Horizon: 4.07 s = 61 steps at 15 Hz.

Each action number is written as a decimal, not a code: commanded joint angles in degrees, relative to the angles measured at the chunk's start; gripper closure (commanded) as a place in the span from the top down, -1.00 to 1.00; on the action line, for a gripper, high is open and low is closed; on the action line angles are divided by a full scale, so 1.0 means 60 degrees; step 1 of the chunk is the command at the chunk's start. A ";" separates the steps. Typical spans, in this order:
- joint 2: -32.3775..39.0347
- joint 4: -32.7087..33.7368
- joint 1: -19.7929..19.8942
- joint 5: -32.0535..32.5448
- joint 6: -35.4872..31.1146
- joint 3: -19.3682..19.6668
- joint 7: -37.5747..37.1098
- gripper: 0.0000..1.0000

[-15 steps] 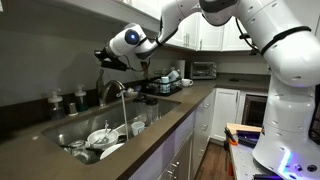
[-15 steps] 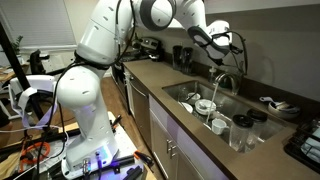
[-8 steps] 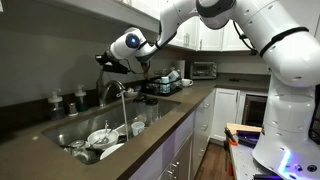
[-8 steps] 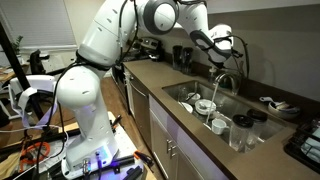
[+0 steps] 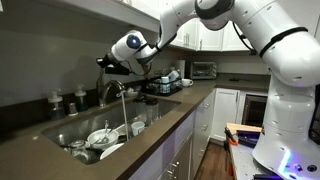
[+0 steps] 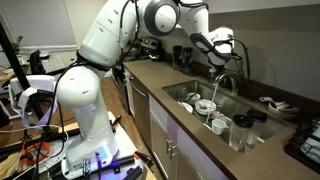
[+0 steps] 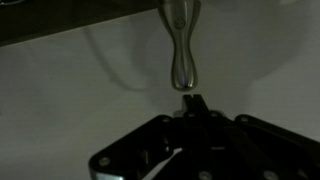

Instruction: Close the tap

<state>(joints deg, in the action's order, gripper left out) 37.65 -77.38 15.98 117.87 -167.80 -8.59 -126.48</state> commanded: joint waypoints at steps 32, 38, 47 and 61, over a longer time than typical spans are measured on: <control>0.0697 0.0585 0.0179 -0.5517 -0.0026 -0.0234 0.6891 -0.92; 0.0476 0.0390 0.0043 -0.5451 0.0081 -0.0021 0.6799 -0.91; -0.0384 -0.0939 0.0099 -0.5407 -0.0001 0.0055 0.6536 -0.92; -0.0559 -0.0657 -0.0362 -0.4028 0.0760 0.0670 0.4386 -0.91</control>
<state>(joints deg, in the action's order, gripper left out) 34.09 -83.15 14.83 91.08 -164.65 -5.39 -96.16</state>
